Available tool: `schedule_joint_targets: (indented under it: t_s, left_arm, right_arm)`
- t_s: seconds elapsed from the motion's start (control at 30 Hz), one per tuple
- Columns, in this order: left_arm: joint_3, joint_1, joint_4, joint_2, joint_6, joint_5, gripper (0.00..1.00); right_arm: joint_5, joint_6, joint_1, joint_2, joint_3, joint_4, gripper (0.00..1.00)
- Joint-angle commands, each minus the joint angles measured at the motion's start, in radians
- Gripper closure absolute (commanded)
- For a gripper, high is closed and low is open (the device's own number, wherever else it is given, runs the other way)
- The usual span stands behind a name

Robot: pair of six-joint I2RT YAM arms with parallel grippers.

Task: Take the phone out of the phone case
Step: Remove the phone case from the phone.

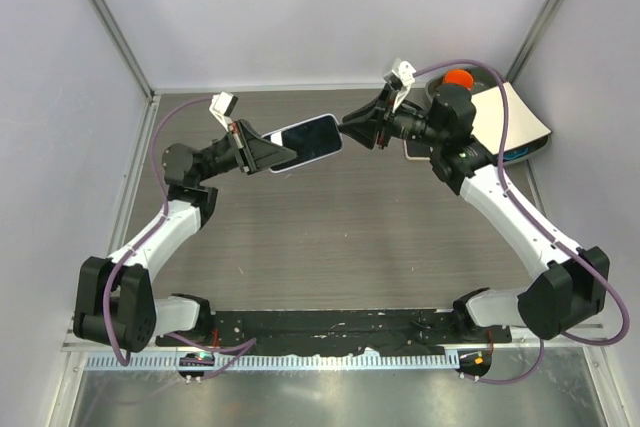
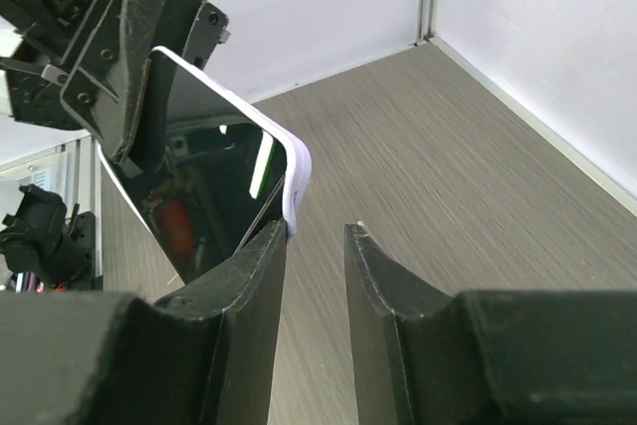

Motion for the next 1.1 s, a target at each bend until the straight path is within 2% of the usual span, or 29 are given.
schedule_joint_targets:
  t_s: [0.0, 0.1, 0.2, 0.23, 0.27, 0.3, 0.37, 0.47, 0.5, 0.53, 0.63, 0.73, 0.83, 1.0, 1.07]
  left_arm:
    - [0.051, -0.084, 0.226, -0.045, -0.041, 0.096, 1.0]
    - [0.048, -0.086, 0.229, -0.045, -0.036, 0.098, 1.0]
    - [0.045, -0.087, 0.227, -0.048, -0.027, 0.096, 1.0]
    - [0.045, -0.086, 0.227, -0.048, -0.027, 0.098, 1.0]
    - [0.045, -0.084, 0.229, -0.049, -0.025, 0.098, 1.0]
    - [0.045, -0.086, 0.229, -0.048, -0.022, 0.098, 1.0]
    - [0.044, -0.086, 0.229, -0.049, -0.019, 0.099, 1.0]
    - [0.042, -0.084, 0.227, -0.046, -0.013, 0.098, 1.0]
    - [0.042, -0.086, 0.227, -0.048, -0.011, 0.099, 1.0]
    - [0.042, -0.086, 0.227, -0.046, -0.008, 0.098, 1.0]
    - [0.042, -0.086, 0.227, -0.043, -0.005, 0.098, 1.0]
    - [0.041, -0.086, 0.227, -0.043, -0.002, 0.096, 1.0]
    - [0.038, -0.084, 0.227, -0.043, -0.001, 0.095, 1.0]
    - [0.034, -0.084, 0.224, -0.042, 0.002, 0.087, 1.0]
    - [0.031, -0.086, 0.22, -0.042, 0.005, 0.082, 1.0]
  right_arm:
    - [0.031, -0.061, 0.09, 0.102, -0.004, -0.188, 0.64]
    - [-0.036, -0.052, 0.09, 0.1, -0.002, -0.185, 0.61]
    - [-0.185, -0.045, 0.09, 0.082, -0.005, -0.176, 0.58]
    - [-0.296, -0.044, 0.088, 0.079, -0.008, -0.173, 0.56]
    - [-0.344, -0.039, 0.091, 0.079, -0.008, -0.168, 0.56]
    - [-0.39, 0.009, 0.09, 0.079, -0.021, -0.159, 0.56]
    - [-0.485, 0.1, 0.09, 0.08, -0.044, -0.014, 0.55]
    - [-0.532, 0.316, 0.091, 0.086, -0.106, 0.23, 0.53]
    - [-0.53, 0.421, 0.094, 0.089, -0.134, 0.29, 0.53]
    - [-0.526, 0.467, 0.097, 0.098, -0.145, 0.395, 0.53]
    - [-0.503, 0.615, 0.107, 0.12, -0.176, 0.555, 0.53]
    - [-0.49, 0.735, 0.117, 0.151, -0.189, 0.689, 0.53]
    - [-0.455, 0.787, 0.127, 0.166, -0.197, 0.764, 0.53]
    - [-0.36, 0.749, 0.13, 0.129, -0.222, 0.771, 0.53]
    - [-0.293, 0.672, 0.13, 0.108, -0.217, 0.653, 0.53]
